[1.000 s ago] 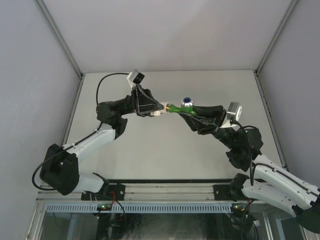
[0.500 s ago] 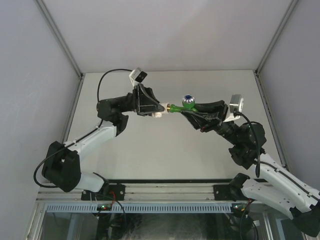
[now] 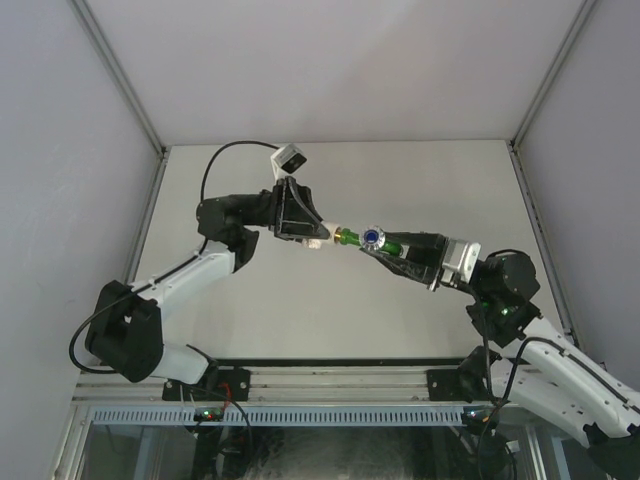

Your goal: Install the water faucets

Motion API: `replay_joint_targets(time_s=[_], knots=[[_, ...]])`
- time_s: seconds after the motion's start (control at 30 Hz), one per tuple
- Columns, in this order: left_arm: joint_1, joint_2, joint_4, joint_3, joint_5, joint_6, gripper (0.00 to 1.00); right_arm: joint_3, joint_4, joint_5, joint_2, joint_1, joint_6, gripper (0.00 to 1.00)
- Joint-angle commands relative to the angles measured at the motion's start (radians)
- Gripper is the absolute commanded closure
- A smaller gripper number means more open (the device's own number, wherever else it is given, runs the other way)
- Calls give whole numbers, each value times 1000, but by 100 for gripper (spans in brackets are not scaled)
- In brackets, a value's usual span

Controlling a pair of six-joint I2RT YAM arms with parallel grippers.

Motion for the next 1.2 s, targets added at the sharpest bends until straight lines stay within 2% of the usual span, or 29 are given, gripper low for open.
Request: replay_joint_targets(time_s=[0.0,0.1,0.3,0.5,0.8,1.03,1.17], knots=[[-51,-44,66,34,-27,-60,100,-98,-125,-59,-2,8,-243,100],[-57,-49,65,40,-21,-70,100,-114,-117,-52,-13,21,-327,100],[-81,-38,62,52,3,-65,100,-90,-140,-10,-6,31,-324,100],[-78,-38,24,47,-2,-33,100,18,-319,113,-10,75,-324,100],[-53,-126,-313,24,-10,243,100,100,-472,170,-61,103,-311,100],[-40,-162,-422,-3,-11,309,100,135,-563,268,-97,133,-385,100],[-39,-176,-559,2,-13,406,100,135,-579,276,-108,153,-414,100]])
